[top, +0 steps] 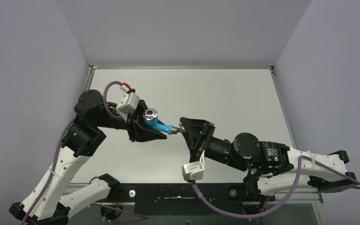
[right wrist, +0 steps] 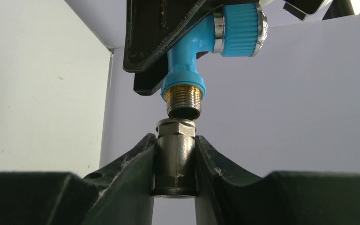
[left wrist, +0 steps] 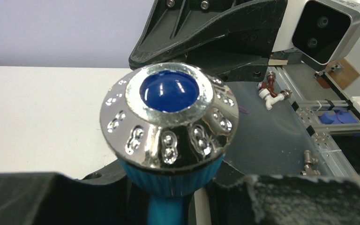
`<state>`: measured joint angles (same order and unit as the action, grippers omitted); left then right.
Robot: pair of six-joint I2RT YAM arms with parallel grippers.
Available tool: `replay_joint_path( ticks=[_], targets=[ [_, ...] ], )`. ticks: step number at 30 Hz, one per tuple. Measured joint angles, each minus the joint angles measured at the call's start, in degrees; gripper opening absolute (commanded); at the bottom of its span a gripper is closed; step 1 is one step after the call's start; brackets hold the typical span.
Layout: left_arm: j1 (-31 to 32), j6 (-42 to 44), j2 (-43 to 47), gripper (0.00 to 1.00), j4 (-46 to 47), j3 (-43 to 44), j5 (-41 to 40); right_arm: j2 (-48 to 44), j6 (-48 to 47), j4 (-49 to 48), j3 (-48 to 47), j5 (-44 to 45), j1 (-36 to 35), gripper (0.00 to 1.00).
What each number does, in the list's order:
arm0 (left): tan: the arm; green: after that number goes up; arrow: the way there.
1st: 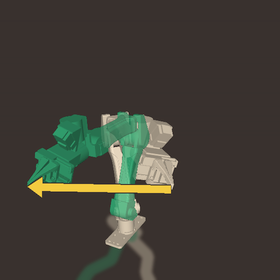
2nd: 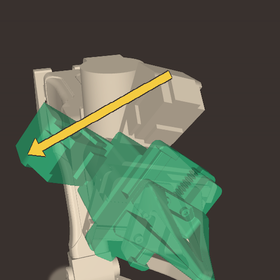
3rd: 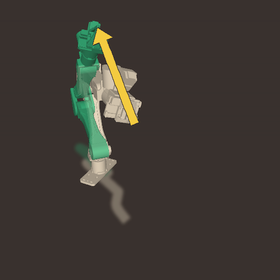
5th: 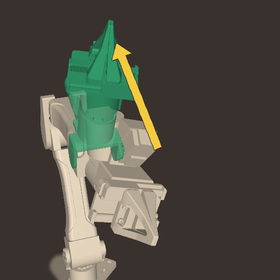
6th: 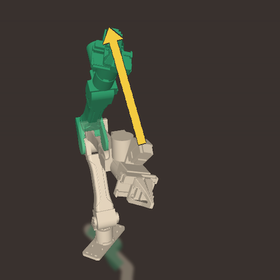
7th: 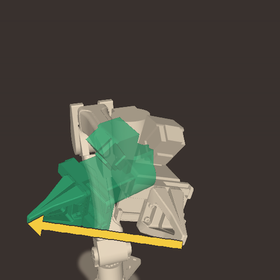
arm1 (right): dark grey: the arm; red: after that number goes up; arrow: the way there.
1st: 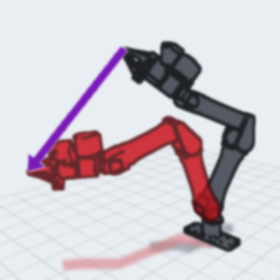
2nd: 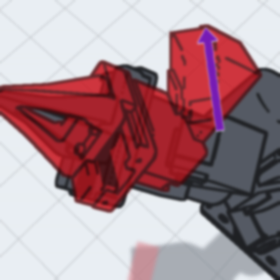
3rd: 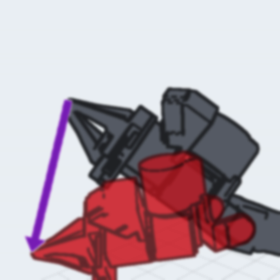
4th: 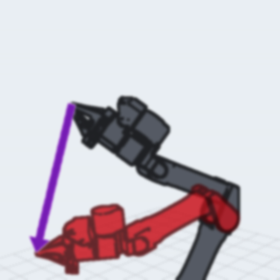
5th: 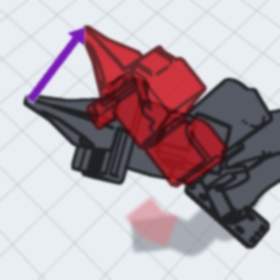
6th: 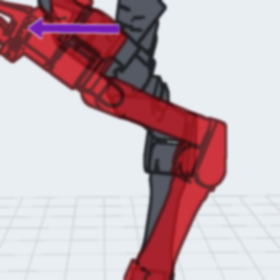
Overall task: Install the water faucets
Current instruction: Install the water faucet onto the adaptor.
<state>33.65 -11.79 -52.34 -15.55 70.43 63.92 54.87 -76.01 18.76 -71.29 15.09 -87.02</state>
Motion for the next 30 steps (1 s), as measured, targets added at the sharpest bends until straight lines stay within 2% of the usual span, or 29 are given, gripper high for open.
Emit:
replay_joint_path(
  ticks=[30],
  targets=[
    [0.0, 2.4, 0.4, 0.0, -0.9, 0.0, -0.3, 0.4, 0.4, 1.6, -2.0, -2.6, -1.6, 0.0]
  ],
)
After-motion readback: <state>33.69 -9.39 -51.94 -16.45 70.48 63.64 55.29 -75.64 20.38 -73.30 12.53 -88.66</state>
